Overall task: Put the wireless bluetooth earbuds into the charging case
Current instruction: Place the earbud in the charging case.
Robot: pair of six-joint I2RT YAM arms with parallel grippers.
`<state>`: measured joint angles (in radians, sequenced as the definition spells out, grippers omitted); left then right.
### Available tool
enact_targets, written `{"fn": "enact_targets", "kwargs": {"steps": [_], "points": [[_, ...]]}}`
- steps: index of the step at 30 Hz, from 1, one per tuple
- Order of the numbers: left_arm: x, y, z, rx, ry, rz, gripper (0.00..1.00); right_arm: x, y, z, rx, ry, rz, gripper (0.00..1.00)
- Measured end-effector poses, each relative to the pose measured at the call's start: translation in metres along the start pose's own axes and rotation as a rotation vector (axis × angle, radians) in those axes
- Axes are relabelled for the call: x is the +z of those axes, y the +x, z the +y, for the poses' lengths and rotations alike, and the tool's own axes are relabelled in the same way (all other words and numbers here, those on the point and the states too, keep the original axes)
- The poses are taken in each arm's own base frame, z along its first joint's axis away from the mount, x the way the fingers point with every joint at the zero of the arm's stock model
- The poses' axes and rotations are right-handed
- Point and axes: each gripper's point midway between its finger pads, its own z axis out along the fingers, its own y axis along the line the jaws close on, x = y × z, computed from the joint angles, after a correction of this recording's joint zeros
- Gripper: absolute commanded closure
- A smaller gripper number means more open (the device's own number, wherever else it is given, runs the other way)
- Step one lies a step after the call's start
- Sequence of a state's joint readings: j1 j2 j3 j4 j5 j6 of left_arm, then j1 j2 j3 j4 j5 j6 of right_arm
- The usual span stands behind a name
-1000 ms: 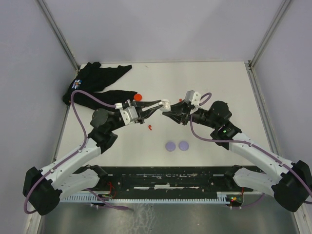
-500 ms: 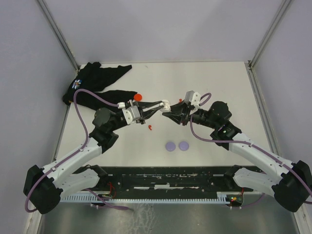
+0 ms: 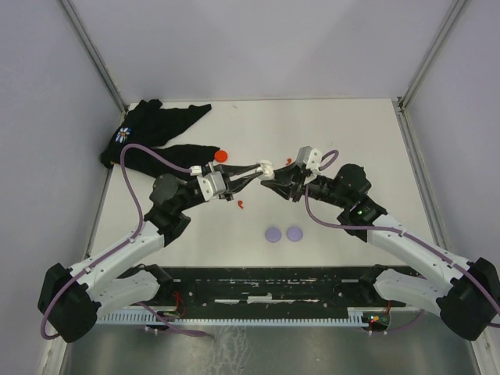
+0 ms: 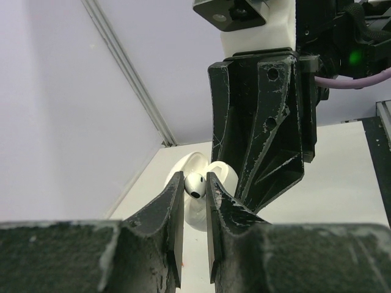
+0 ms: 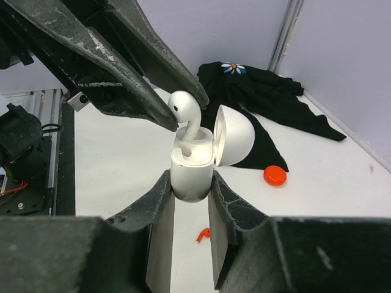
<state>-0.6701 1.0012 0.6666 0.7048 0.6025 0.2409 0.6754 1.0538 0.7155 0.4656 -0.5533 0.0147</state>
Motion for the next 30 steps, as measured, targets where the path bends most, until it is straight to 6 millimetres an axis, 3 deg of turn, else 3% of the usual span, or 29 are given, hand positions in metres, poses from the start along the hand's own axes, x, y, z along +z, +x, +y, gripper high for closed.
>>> {"fn": "enact_targets", "kwargs": {"steps": [5, 15, 30], "points": [[-0.001, 0.002, -0.003, -0.016, 0.003, 0.002, 0.81, 0.000, -0.001, -0.002, 0.005, 0.013, -0.005, 0.98], [-0.003, 0.008, -0.006, -0.059, -0.004, 0.020, 0.58, 0.001, -0.009, -0.003, -0.007, 0.017, -0.034, 0.98], [-0.010, 0.028, 0.014, -0.164, -0.157, 0.110, 0.38, 0.002, -0.008, -0.005, -0.011, 0.023, -0.035, 0.98]]}}
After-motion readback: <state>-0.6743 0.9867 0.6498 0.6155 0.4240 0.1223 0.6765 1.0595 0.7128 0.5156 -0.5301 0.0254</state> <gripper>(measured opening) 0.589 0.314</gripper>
